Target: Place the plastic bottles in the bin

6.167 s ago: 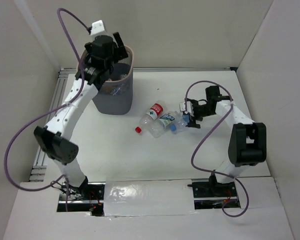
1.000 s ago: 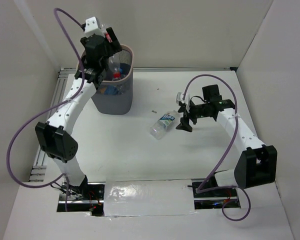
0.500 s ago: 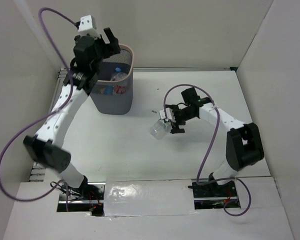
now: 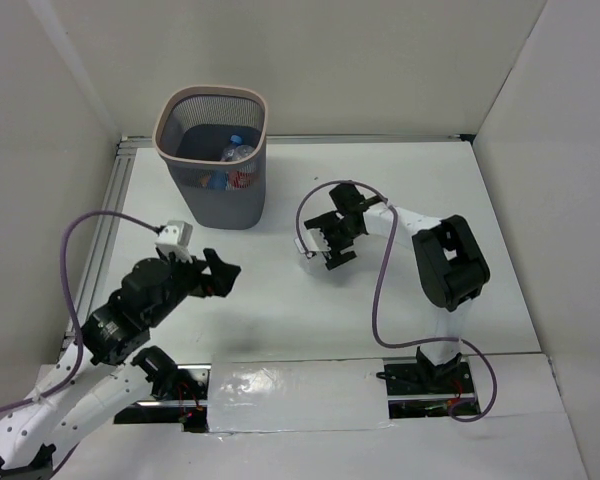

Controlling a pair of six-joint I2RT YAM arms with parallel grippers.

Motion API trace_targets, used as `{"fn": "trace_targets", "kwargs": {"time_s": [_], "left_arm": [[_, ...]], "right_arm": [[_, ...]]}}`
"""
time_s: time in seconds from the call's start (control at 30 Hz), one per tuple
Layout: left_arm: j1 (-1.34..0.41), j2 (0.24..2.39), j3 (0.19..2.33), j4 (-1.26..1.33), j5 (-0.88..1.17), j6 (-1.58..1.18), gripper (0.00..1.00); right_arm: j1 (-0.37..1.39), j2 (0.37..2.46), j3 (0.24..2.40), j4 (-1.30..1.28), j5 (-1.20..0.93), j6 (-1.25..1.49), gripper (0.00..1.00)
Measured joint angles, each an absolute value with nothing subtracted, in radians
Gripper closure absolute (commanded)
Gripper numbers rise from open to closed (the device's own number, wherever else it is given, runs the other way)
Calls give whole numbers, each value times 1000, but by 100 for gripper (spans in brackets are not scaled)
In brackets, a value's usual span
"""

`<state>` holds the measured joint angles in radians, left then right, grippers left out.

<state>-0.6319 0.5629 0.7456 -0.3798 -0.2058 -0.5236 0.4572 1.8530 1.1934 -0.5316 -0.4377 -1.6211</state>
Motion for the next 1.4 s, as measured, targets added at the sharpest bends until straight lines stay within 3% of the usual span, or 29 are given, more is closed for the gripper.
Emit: {"fn": "trace_targets", "kwargs": {"time_s": [0.1,0.17,0.2,0.27,0.37,0.57,0.8,0.87,0.93,1.03,1.07,1.17,1.3,1.33,1.37,1.4], "left_arm": [[-655,485,628,-463,-212,-614,2],[-659,470,593,-505,-212,-654,2],[-659,471,585,-516,-209,-668,2],[-659,485,582,-522,-207,-691,2],[-659,527,583,-513,-202,-712,2],[-659,575,583,-480,-183,-715,2],[-659,607,582,-432,-161,-715,2],[-659,611,582,-432,-159,-715,2],[-659,607,582,-429,-159,-714,2],[-659,595,582,-425,-159,-715,2],[-659,591,582,-425,-159,-714,2],[-659,581,582,-425,-159,-714,2],[-659,557,582,-426,-159,-714,2],[-659,550,582,-427,-159,-715,2],[-659,543,582,-427,-159,-715,2],[-659,537,582,-427,-159,-715,2]], "right_arm": [[479,1869,1224,-536,-413,-1630,28],[491,1889,1246,-549,-402,-1637,51],[494,1890,1261,-561,-402,-1639,71],[496,1891,1290,-599,-404,-1635,88],[496,1890,1345,-685,-444,-1586,96],[495,1798,1655,-672,-629,-1312,96],[579,1729,2011,-349,-725,-944,90],[612,1755,2093,-278,-739,-891,90],[629,1807,2169,-217,-753,-829,80],[629,1951,2302,-69,-745,-683,76],[628,2003,2332,-17,-730,-632,67],[624,2175,2422,92,-672,-464,60],[619,2407,2563,123,-623,-286,41],[619,2436,2566,123,-616,-258,13],[619,2452,2560,118,-607,-235,0],[619,2457,2542,115,-599,-223,0]]}}
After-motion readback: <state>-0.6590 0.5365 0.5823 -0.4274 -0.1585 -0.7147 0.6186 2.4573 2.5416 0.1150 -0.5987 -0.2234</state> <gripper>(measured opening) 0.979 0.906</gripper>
